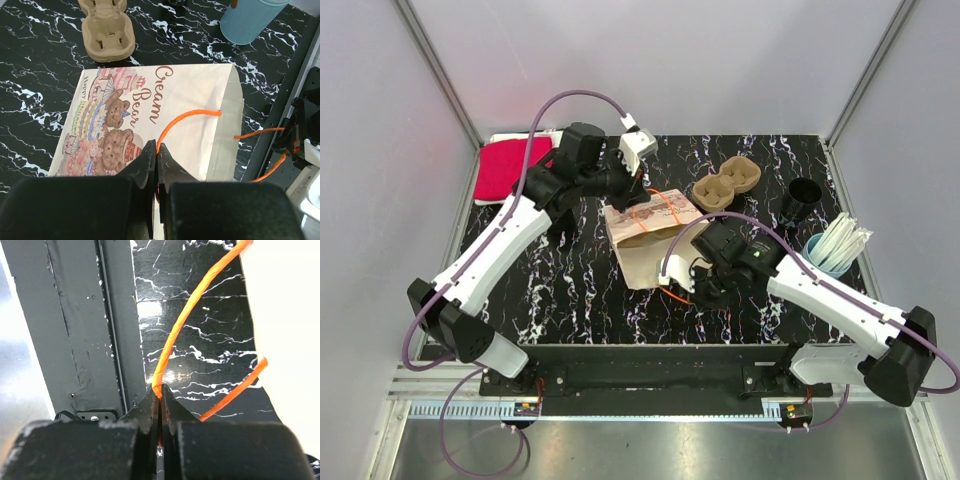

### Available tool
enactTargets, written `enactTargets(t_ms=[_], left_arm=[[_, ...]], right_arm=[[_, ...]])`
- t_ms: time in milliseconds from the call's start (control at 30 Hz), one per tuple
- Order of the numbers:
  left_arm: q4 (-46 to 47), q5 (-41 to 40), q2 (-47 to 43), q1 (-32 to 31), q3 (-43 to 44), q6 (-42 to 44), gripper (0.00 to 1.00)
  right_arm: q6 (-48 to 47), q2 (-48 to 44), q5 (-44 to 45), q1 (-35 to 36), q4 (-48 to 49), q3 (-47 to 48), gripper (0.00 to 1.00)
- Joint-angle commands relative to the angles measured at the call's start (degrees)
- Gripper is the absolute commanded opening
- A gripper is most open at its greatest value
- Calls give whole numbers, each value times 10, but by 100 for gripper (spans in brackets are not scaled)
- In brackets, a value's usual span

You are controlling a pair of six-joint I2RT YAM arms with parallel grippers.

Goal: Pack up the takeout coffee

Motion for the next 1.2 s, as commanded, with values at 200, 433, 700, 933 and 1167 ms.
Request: enactTargets(t_ms=[200,433,700,933,1167], left_arm=[[-5,-76,-26,-1,80,-25,0],[-43,-134,-56,0,86,-6,0],[-83,-194,-121,35,69,13,0],[-104,-237,-193,86,26,27,0],[-117,-275,-259,128,-15,39,0]], right_arm=[[-8,-32,58,0,13,152,0],[-1,6,79,1,27,275,0],[35,77,45,1,35,379,0],[65,153,-22,4,43,476,0],[87,248,-46,38,44,574,0]])
